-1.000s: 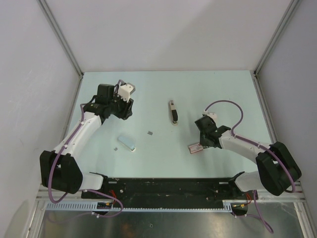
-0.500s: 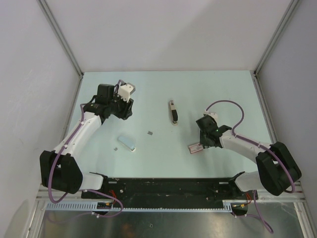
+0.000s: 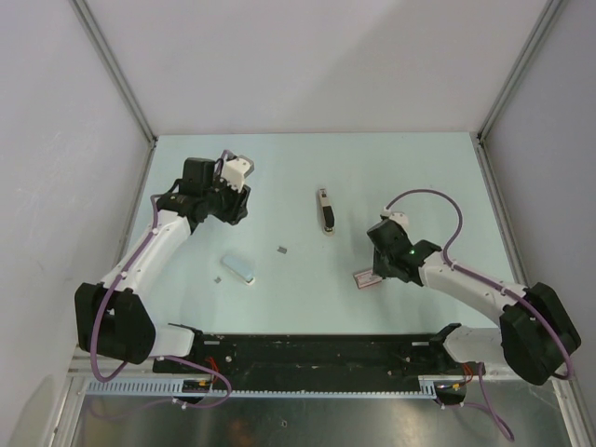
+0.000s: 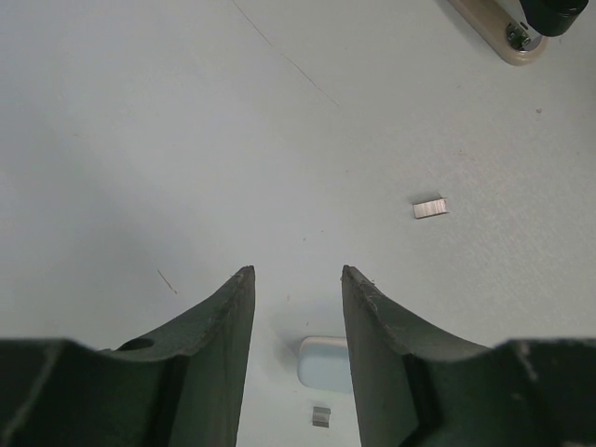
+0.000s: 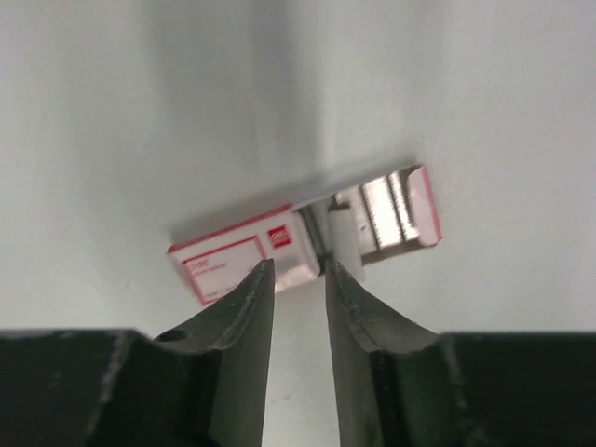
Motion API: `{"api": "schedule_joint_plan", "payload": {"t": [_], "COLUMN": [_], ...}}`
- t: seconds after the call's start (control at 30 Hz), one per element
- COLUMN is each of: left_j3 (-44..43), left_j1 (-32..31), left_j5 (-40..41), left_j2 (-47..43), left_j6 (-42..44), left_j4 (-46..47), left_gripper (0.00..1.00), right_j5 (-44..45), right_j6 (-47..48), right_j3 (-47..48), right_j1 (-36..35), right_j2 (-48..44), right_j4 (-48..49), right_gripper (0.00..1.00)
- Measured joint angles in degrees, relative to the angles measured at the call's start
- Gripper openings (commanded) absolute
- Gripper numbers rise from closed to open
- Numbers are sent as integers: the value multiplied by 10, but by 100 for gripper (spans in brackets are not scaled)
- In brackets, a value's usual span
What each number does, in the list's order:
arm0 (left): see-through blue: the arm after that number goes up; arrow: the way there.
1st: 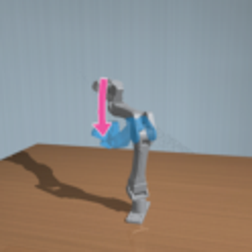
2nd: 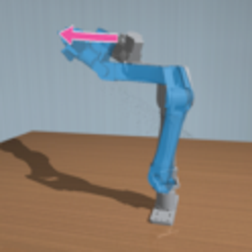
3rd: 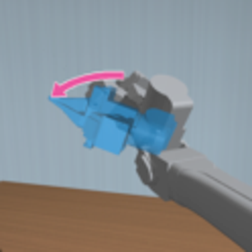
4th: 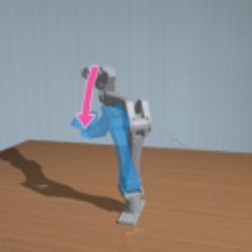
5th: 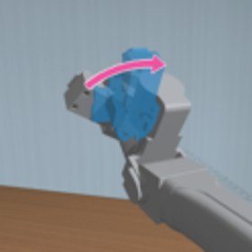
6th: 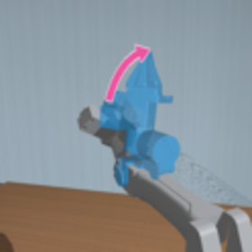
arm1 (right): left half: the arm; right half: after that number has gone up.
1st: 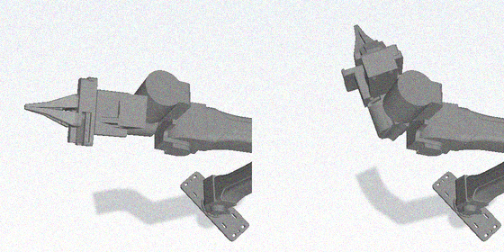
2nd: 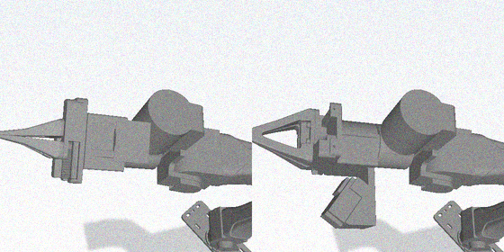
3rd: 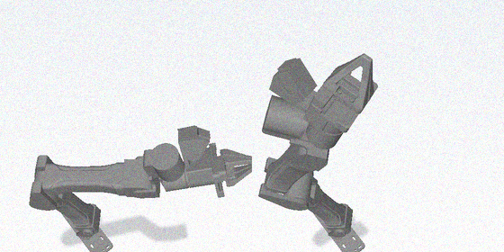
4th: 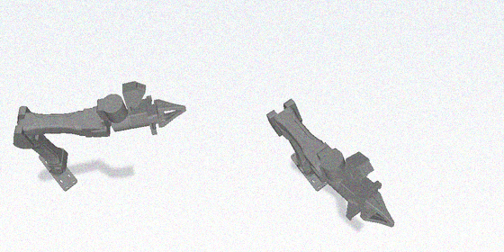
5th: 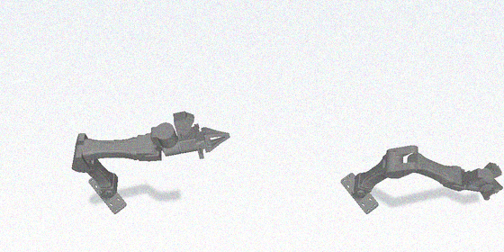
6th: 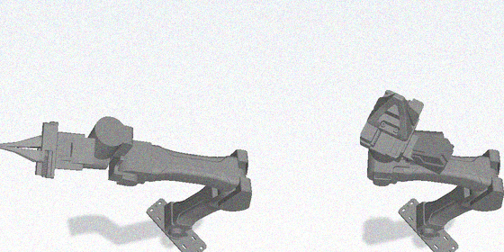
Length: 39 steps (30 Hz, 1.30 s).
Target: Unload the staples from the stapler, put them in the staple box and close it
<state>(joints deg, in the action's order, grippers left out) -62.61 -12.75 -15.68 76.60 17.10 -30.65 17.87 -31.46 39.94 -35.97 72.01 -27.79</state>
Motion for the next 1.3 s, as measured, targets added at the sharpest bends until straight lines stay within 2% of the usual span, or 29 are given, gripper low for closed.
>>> {"api": "schedule_joint_plan", "payload": {"t": [0.1, 0.27, 0.47, 0.73, 0.97, 1.3], "left_j3": [0, 0, 0, 1, 1, 1], "left_j1": [0, 0, 0, 0, 0, 0], "left_j5": [3, 4, 4, 5, 5, 6], "left_j2": [0, -2, -6, -13, -16, -17], "left_j6": [1, 4, 5, 6, 13, 14], "left_j4": [0, 0, 0, 0, 0, 0], "left_gripper": [48, 48, 48, 48, 48, 48], "right_j5": [-2, -8, -8, -16, -32, -42], "right_j6": [-21, -62, -86, -101, -101, -101], "right_j3": [0, 0, 0, -1, -1, -1], "right_j1": [-29, -65, -66, -42, -26, -37], "right_j2": [-12, -10, 16, 26, 47, 48], "right_j4": [-17, -42, -53, -49, -44, -44], "right_gripper": [21, 19, 18, 12, 2, 0]}}
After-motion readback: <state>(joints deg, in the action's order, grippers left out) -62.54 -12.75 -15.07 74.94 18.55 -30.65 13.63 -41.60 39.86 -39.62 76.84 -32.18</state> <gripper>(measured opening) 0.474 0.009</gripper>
